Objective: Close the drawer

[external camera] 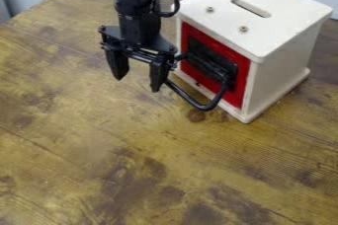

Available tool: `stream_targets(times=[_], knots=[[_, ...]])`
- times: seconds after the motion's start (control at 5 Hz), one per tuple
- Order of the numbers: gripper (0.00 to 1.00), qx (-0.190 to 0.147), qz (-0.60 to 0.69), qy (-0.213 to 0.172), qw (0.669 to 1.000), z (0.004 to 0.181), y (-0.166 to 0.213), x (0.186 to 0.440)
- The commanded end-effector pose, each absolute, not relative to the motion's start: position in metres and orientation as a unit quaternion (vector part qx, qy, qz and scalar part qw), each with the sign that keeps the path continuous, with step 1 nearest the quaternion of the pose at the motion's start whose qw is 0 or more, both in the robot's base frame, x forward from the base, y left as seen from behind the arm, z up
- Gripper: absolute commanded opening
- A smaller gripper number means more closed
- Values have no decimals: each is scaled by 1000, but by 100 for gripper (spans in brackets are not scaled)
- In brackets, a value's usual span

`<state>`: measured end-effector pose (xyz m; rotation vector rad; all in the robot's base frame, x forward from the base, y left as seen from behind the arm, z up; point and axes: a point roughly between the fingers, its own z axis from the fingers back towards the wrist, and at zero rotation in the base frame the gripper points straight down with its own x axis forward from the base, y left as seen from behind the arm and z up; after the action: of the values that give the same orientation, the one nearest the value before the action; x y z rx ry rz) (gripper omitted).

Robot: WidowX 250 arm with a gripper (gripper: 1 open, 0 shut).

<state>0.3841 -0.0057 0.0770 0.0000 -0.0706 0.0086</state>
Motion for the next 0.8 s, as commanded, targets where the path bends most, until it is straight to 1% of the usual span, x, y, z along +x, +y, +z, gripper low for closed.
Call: stream_targets(times=[0.0,0.2,0.4,0.6], knots=[[100,-2,8,-105,994,131,7,386],[100,2,27,-101,994,137,9,387],[100,5,41,-101,994,133,8,390],[100,4,41,-98,994,131,-3,392]])
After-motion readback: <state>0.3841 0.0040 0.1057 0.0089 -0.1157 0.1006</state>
